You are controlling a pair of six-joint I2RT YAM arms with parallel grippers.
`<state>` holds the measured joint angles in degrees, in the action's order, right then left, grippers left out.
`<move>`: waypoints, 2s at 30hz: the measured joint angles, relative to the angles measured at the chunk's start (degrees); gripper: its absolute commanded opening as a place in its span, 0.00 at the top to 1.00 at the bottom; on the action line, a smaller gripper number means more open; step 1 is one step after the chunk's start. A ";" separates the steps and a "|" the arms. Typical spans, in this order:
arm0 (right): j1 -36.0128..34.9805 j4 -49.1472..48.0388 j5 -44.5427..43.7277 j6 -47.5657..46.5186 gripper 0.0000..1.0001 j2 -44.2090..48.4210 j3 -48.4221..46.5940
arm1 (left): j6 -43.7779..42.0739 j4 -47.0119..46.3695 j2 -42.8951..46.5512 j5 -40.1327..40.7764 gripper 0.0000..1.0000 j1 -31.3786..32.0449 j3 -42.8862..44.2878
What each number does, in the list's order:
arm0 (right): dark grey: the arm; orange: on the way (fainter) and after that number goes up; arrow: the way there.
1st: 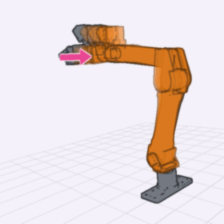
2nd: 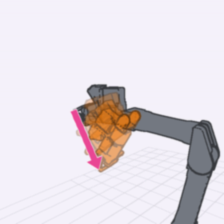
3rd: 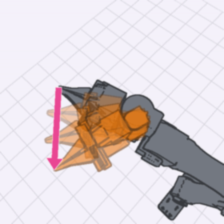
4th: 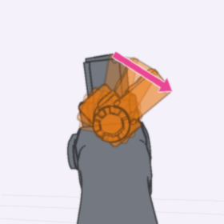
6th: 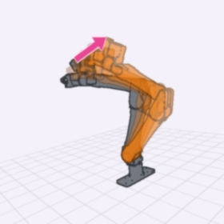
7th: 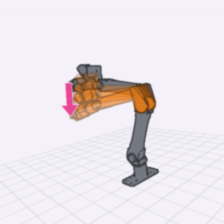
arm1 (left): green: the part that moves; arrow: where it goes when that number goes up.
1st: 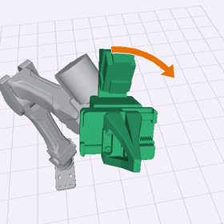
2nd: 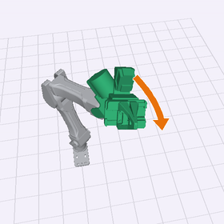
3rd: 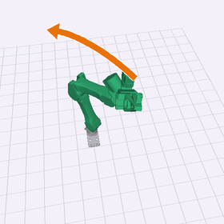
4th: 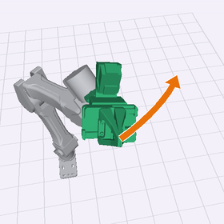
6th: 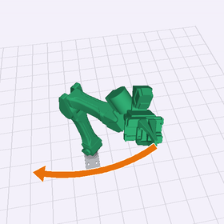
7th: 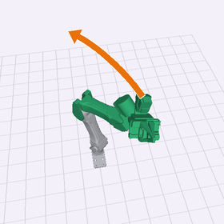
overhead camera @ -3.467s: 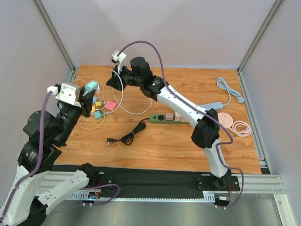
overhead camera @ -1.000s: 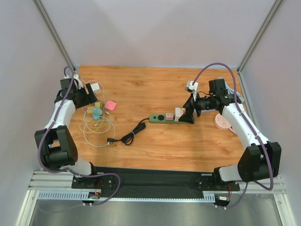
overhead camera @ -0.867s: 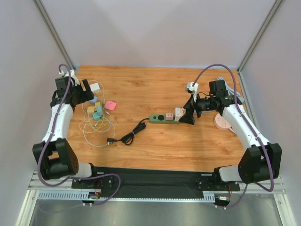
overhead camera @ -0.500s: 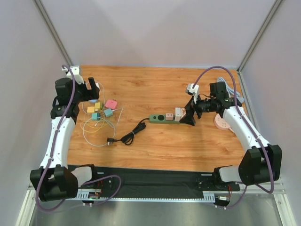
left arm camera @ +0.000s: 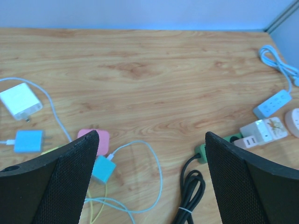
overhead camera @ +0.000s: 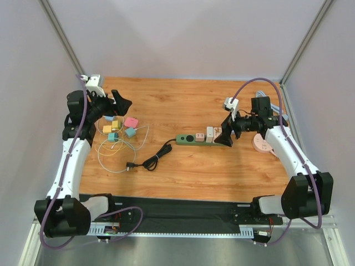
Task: Pull the plug off the socket
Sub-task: Remove the plug from the socket.
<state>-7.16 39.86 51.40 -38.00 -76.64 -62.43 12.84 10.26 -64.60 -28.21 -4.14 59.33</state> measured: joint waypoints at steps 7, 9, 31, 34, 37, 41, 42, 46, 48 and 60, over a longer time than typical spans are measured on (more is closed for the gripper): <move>1.11 -0.50 -0.13 -0.02 0.00 0.35 0.85 | 1.40 -4.04 -0.79 -5.73 0.00 1.40 -0.04; 1.20 -0.66 -0.37 -0.02 0.00 0.35 0.94 | -0.52 -3.89 -0.92 -6.32 0.00 4.20 -0.02; 2.86 -0.11 -4.31 -0.44 0.00 -0.15 1.53 | -43.67 17.79 -28.04 -3.61 0.03 41.07 17.29; 2.86 -1.33 -5.49 -0.46 0.00 -0.26 1.53 | -49.27 20.41 -31.98 -2.89 0.04 42.86 19.19; 2.86 -2.16 -6.56 -0.48 0.00 -0.63 1.53 | -53.46 21.81 -34.86 -2.75 0.06 43.43 20.74; 2.86 -3.10 -8.46 -0.48 0.00 -1.95 1.53 | -57.92 22.56 -37.83 -2.54 0.09 43.65 22.29; 2.86 -3.32 -9.01 -0.48 0.00 -2.25 1.53 | -58.47 22.62 -38.45 -2.45 0.10 43.71 22.77; 2.86 -3.72 -11.08 -0.52 0.00 -3.06 1.51 | -59.69 22.93 -41.83 -1.64 0.17 44.15 26.34; 2.86 -3.87 -12.37 -0.59 0.01 -3.13 1.51 | -59.67 22.86 -43.58 -1.11 0.20 44.33 28.17; 3.89 -6.86 -18.58 -0.87 0.10 -3.63 1.18 | -58.93 22.43 -51.04 2.89 0.33 46.64 33.53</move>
<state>-3.27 32.99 32.82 -38.87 -80.27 -61.25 -46.09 32.69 -115.63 -25.32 42.50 92.86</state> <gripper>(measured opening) 0.916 0.692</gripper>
